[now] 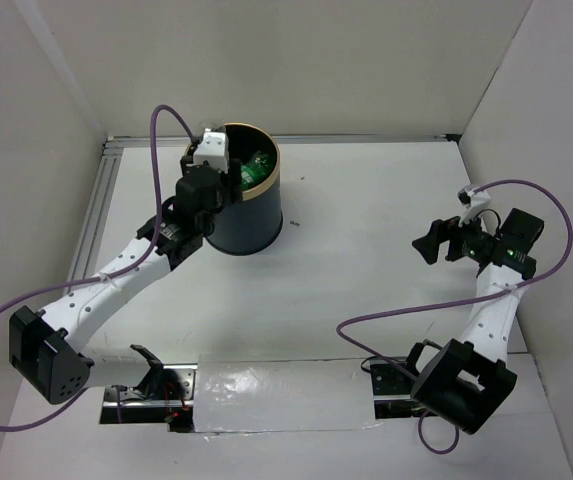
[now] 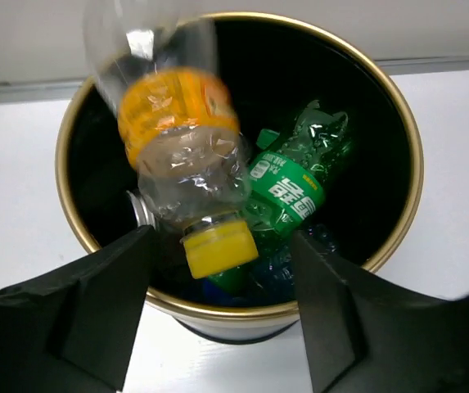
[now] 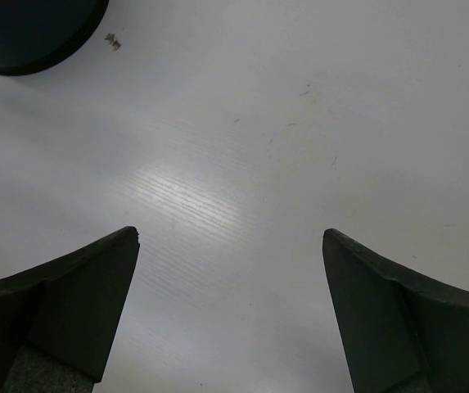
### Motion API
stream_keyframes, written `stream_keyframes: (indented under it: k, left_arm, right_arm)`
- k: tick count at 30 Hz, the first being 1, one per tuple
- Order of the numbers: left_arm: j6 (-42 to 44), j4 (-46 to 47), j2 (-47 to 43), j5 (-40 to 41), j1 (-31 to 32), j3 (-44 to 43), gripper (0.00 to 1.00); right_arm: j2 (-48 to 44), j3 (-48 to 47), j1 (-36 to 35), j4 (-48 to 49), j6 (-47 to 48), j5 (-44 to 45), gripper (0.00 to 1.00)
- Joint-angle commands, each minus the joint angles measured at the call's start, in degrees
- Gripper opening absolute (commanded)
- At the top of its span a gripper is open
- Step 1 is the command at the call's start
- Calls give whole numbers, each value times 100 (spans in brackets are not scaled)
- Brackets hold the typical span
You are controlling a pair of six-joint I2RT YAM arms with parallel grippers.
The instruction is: Put the plastic bottles in the bin
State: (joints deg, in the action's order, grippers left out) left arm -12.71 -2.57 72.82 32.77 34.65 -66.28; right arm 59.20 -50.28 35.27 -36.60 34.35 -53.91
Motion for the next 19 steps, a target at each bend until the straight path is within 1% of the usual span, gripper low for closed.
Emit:
stream_keyframes:
  k: [1, 2, 3, 6, 8, 9, 11, 12, 13, 14, 15, 16, 17, 18, 19]
  left_arm:
    - [-92, -25, 31, 27, -64, -200, 82]
    - [-91, -24, 31, -34, -64, -201, 89]
    - [-13, 45, 31, -34, -64, -297, 100]
    - [93, -6, 31, -87, -64, -552, 100]
    - [93, -76, -109, -26, 102, -684, 100]
    - [145, -77, -292, 149, 181, -754, 100]
    - [408, 37, -548, 212, 409, -755, 100]
    - [531, 37, -697, 133, 680, -659, 100]
    - [646, 89, -1021, -442, 805, -588, 100]
    - [908, 90, -1189, -961, 902, -475, 100]
    - [1006, 90, -1356, -1505, 1077, -169, 100]
    - [1007, 90, -1506, -2250, 1174, 43, 100]
    - [859, 142, -1794, -2501, 1245, 271, 100]
    - [675, 143, -1928, -2626, 1359, 813, 100]
    - [491, 299, -2051, -2740, 1360, 1114, 100]
  right_arm:
    - [-5, -157, 24, -242, 257, -233, 100]
    - [-5, -157, 24, -303, 257, -234, 100]
    - [-5, -157, 24, -304, 326, -234, 100]
    - [57, -157, 24, -409, 388, -234, 100]
    - [109, -157, 24, -471, 459, -173, 100]
    - [109, -88, 24, -358, 328, -172, 100]
    - [109, -34, 24, -173, -207, 152, 100]
    - [40, 27, 24, 37, -409, 292, 100]
    - [-13, 27, 24, 135, -733, 441, 100]
    - [-66, 79, 24, 266, -902, 808, 100]
    - [-197, 158, 24, 389, -1034, 986, 100]
    - [-198, 159, 24, 564, -1122, 1136, 100]
    - [-268, 211, 24, 566, -1123, 1294, 100]
    - [-269, 212, 24, 653, -1254, 1382, 100]
    - [-399, 212, 24, 819, -1351, 1383, 100]
